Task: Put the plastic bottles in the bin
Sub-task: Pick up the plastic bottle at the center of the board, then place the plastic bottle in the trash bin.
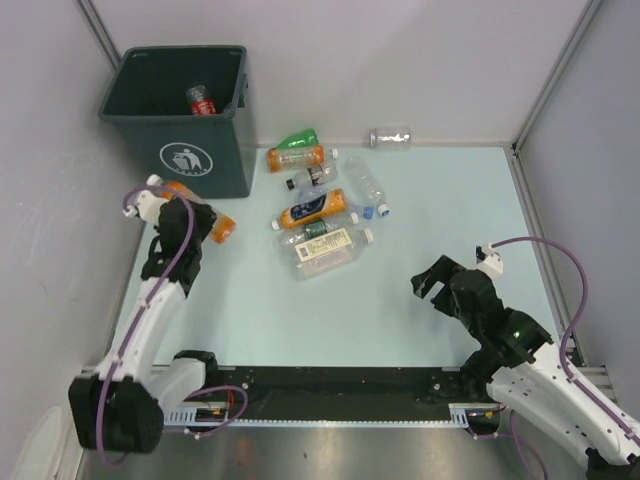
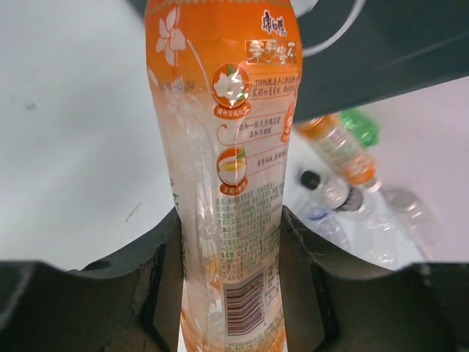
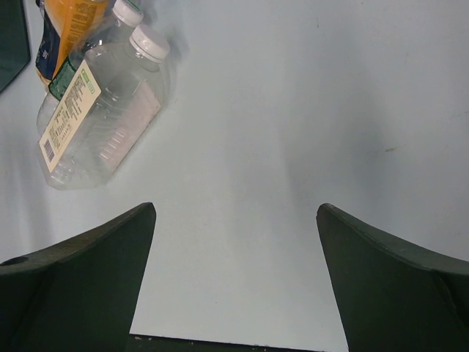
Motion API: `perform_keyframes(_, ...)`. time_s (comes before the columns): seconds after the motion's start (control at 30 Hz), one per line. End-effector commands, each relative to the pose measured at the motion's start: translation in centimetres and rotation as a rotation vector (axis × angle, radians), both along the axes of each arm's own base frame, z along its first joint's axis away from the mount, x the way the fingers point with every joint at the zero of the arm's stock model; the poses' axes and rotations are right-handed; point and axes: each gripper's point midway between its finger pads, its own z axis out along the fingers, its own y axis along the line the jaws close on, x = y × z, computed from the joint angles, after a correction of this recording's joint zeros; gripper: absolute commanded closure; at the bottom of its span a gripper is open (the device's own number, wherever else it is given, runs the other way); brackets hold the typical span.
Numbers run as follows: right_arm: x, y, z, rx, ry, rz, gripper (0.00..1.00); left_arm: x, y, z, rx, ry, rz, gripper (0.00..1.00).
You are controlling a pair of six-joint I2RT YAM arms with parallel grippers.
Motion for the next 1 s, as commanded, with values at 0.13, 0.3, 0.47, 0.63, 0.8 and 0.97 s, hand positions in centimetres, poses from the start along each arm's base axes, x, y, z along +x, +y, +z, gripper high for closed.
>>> perform_keyframes(0.13, 0.7, 0.0, 1.3, 0.046, -0.056, -0.036, 0.04, -5.0, 3.0, 13.6, 0.202, -0.331, 0.069, 0.50)
perform_keyframes(0.3, 0.8, 0.2, 1.3, 0.044, -0.054, -0.024, 0.04, -3.9, 2.3, 18.7, 0.264, -0.381, 0.009, 0.49)
perform_keyframes(0.47, 0.8, 0.6, 1.1, 0.051, -0.043, -0.012, 0.05, -1.1, 1.8, 24.7, 0.343, -0.430, -0.030, 0.47)
perform_keyframes(0.63, 0.9, 0.8, 0.9, 0.046, -0.034, -0.006, 0.05, 4.1, 2.1, 28.3, 0.393, -0.458, -0.023, 0.44)
perform_keyframes(0.8, 1.0, 0.1, 1.1, 0.042, -0.049, -0.040, 0.05, 10.3, 3.1, 29.1, 0.376, -0.458, -0.005, 0.42)
perform_keyframes(0.97, 0.9, -0.5, 1.3, 0.043, -0.062, -0.071, 0.05, 14.7, 4.7, 28.3, 0.308, -0.440, 0.028, 0.41)
